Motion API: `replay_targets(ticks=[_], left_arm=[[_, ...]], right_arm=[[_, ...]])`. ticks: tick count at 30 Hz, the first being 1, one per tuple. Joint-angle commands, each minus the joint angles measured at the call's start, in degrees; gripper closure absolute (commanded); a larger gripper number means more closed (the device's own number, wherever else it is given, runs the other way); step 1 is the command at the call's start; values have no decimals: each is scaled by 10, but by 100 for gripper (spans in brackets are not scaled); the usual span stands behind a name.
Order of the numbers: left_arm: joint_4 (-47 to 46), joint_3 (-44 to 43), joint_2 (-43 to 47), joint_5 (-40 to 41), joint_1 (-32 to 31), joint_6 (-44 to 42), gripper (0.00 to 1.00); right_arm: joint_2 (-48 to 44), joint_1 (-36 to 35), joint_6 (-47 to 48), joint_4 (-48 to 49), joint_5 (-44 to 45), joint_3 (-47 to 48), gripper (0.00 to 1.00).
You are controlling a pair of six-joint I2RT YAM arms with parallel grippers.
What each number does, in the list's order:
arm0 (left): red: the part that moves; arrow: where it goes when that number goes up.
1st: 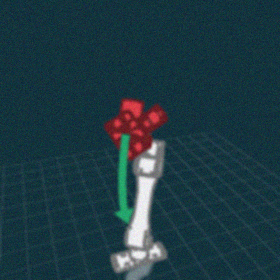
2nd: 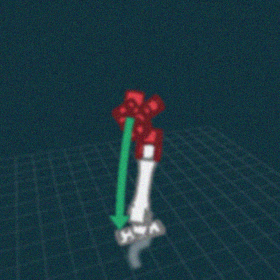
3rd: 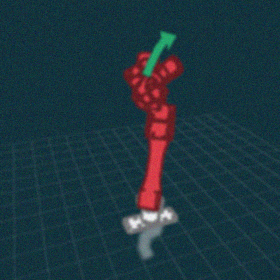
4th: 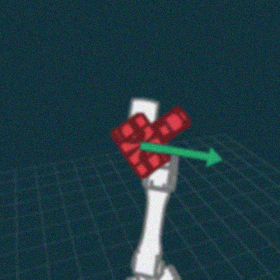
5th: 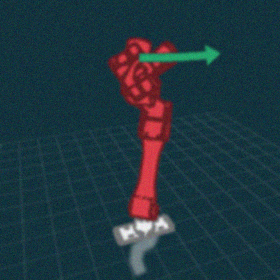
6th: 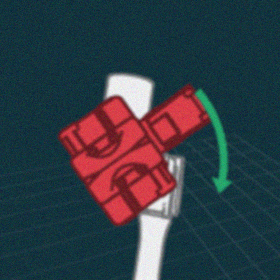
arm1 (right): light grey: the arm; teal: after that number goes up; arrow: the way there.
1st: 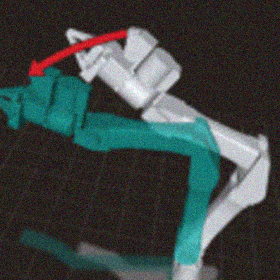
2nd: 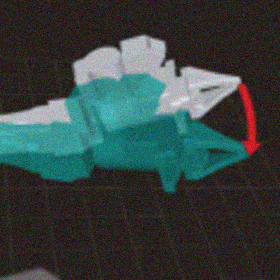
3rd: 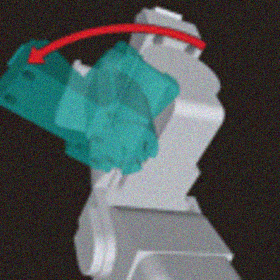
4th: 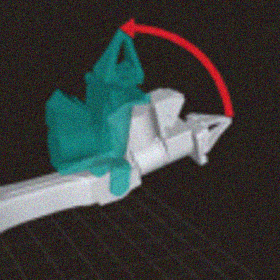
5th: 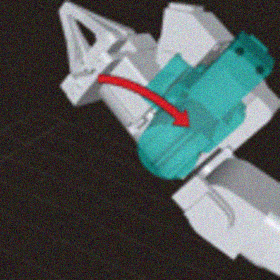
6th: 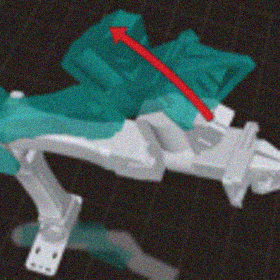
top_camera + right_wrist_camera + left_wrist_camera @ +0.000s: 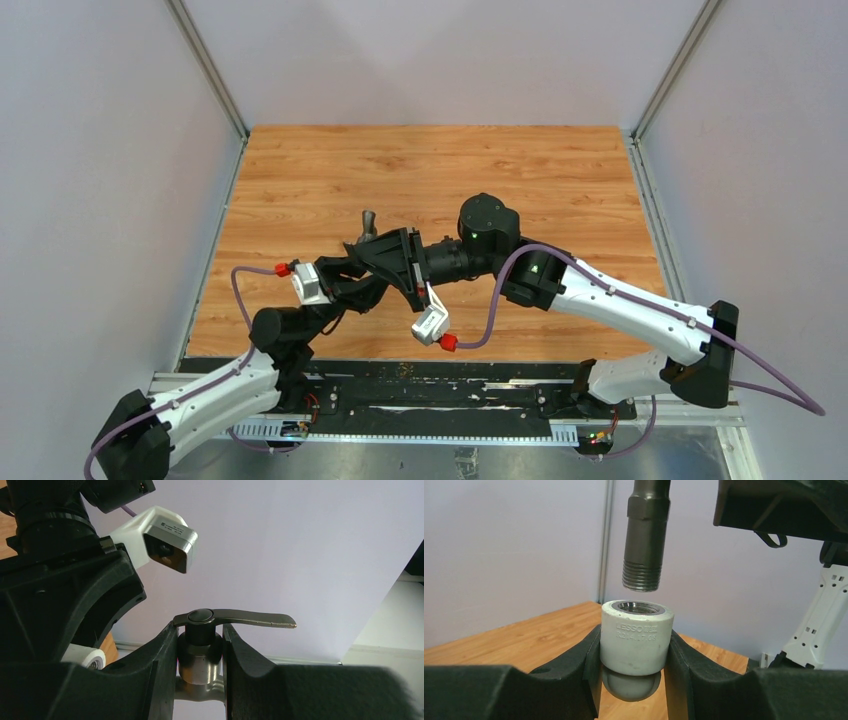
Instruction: Install the water faucets
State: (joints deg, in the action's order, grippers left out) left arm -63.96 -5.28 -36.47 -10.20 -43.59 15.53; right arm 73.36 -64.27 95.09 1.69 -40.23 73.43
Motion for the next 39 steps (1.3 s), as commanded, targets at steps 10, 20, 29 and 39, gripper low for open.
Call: replay_targets(ticks=[10, 20, 29, 39], left_arm=[[-75, -21, -30, 4, -1, 3, 100], [-72, -29, -17, 7, -1, 4, 100], [-68, -40, -28, 4, -1, 5, 100], [-86, -37, -32, 4, -1, 10, 100]], right_arm=[[-9, -8, -3, 40, -19, -5, 100], [-17, -8, -26, 53, -16, -27, 100], [-18, -9, -41, 70, -27, -37, 100], [-32, -9, -36, 63, -32, -49, 100]])
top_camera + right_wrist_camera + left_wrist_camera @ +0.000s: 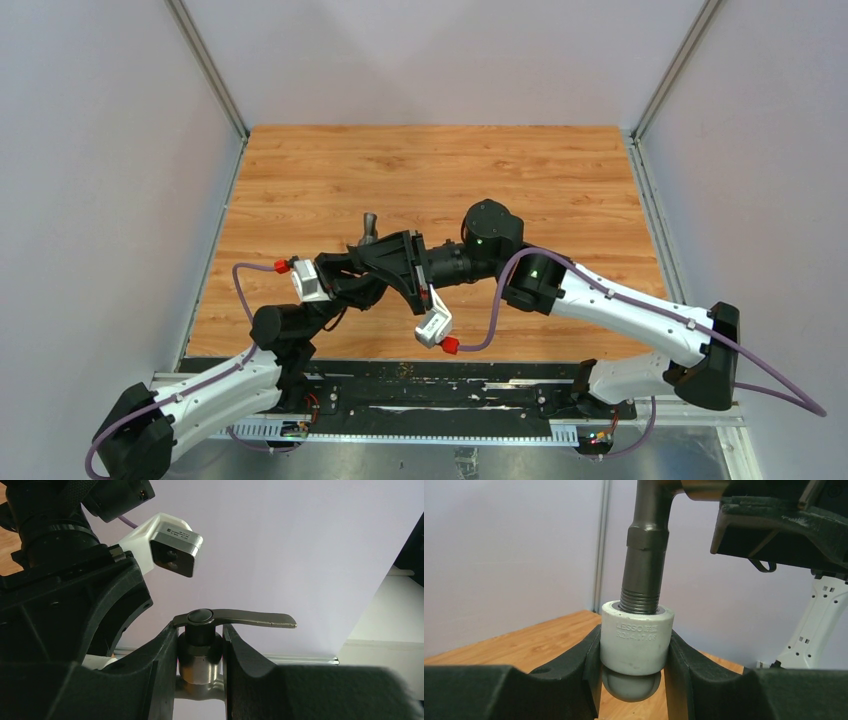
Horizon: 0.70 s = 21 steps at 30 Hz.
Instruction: Install the water faucets
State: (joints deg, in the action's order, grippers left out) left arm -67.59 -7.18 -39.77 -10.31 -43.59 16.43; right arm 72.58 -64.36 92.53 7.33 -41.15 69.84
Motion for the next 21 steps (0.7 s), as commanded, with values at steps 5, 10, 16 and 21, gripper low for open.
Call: replay_targets(ticks=[5, 10, 16, 21], left_arm=[[-76, -20, 0, -23, -1, -1, 100], [-41, -38, 2, -25, -1, -12, 100], [-52, -40, 1, -7, -1, -18, 100], [-46, -47, 1, 11, -1, -26, 100]], right_arm=[[-34, -9, -13, 3, -12, -22, 100], [-31, -8, -11, -16, 9, -15, 100], [-32, -9, -33, -20, 43, -15, 100], [-29, -13, -43, -20, 79, -16, 100]])
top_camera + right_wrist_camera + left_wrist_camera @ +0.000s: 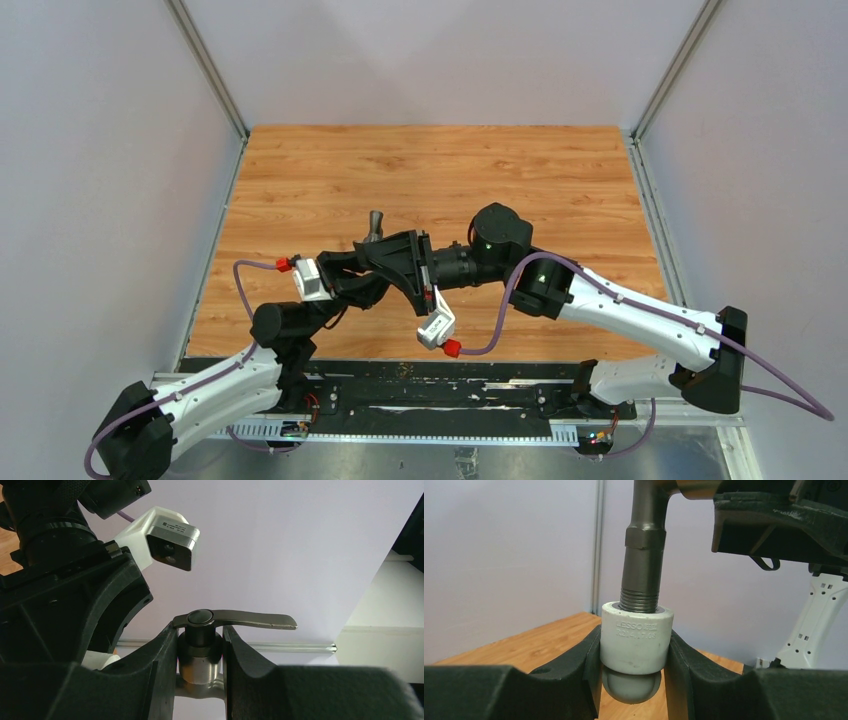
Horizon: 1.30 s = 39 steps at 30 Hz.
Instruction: Install the water faucets
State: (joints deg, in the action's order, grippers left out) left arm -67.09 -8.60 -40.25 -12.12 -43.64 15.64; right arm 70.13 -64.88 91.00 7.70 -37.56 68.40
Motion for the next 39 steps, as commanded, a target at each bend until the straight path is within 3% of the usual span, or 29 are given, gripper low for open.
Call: replay_targets(ticks=[1, 12, 20, 39], left_arm=[[-49, -33, 6, 33, -1, -20, 100], [-48, -33, -1, 69, -1, -28, 100], [-88, -16, -8, 83, -1, -27, 100], [-60, -26, -3, 107, -1, -79, 100]], right_arm=[[-4, -9, -29, -23, 52, -3, 100], [23, -65, -41, 18, 246, -8, 100], [26, -80, -67, 82, 288, -12, 100], [75, -146, -54, 21, 488, 43, 100]])
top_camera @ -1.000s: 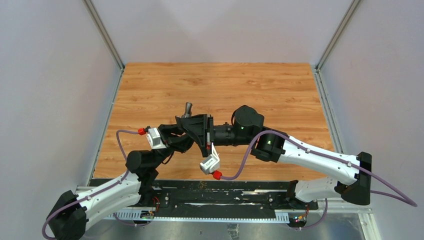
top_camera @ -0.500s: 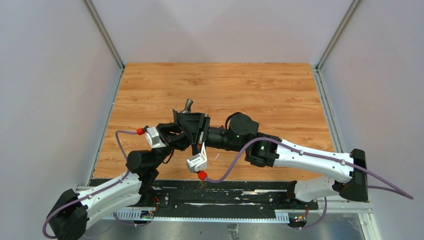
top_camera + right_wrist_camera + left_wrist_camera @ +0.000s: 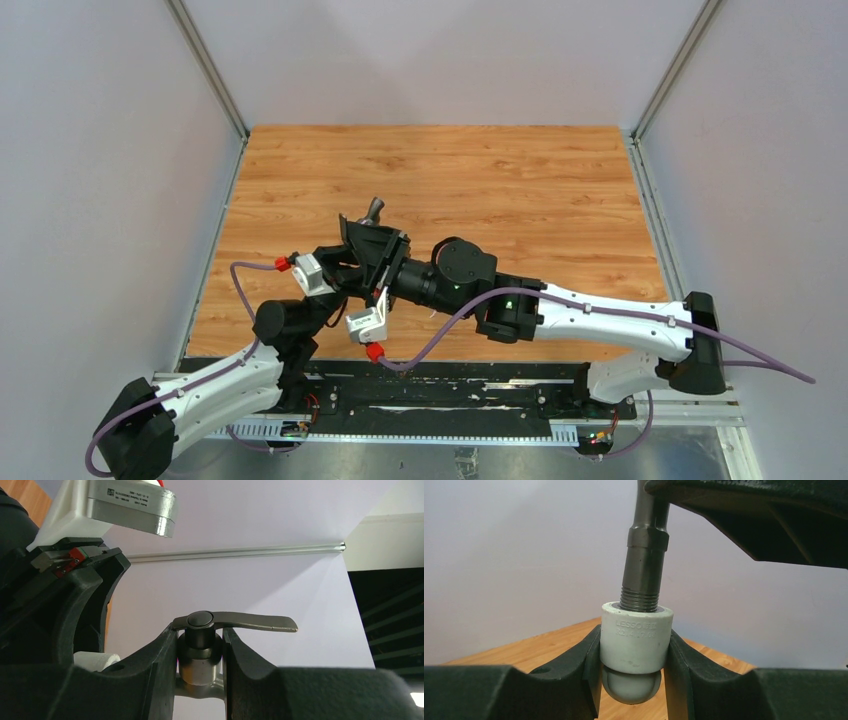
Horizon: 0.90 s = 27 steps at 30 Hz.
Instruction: Install the water faucets
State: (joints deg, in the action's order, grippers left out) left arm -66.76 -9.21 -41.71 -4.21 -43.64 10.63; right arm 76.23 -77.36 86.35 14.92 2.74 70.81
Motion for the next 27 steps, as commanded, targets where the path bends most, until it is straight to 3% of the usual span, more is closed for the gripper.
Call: replay_targets(ticks=[1, 9, 21, 27], left_arm=[[-65, -19, 13, 29, -1, -30, 100], [-79, -10, 19, 41, -1, -40, 100], [-60, -6, 31, 34, -1, -44, 100], [-54, -6, 29, 38, -1, -40, 100]], right_arm=[[18, -27, -7, -50, 98, 21, 100], [62, -54, -3, -21, 200, 43, 98], [77, -62, -1, -6, 235, 69, 48], [73, -62, -5, -37, 231, 82, 28]])
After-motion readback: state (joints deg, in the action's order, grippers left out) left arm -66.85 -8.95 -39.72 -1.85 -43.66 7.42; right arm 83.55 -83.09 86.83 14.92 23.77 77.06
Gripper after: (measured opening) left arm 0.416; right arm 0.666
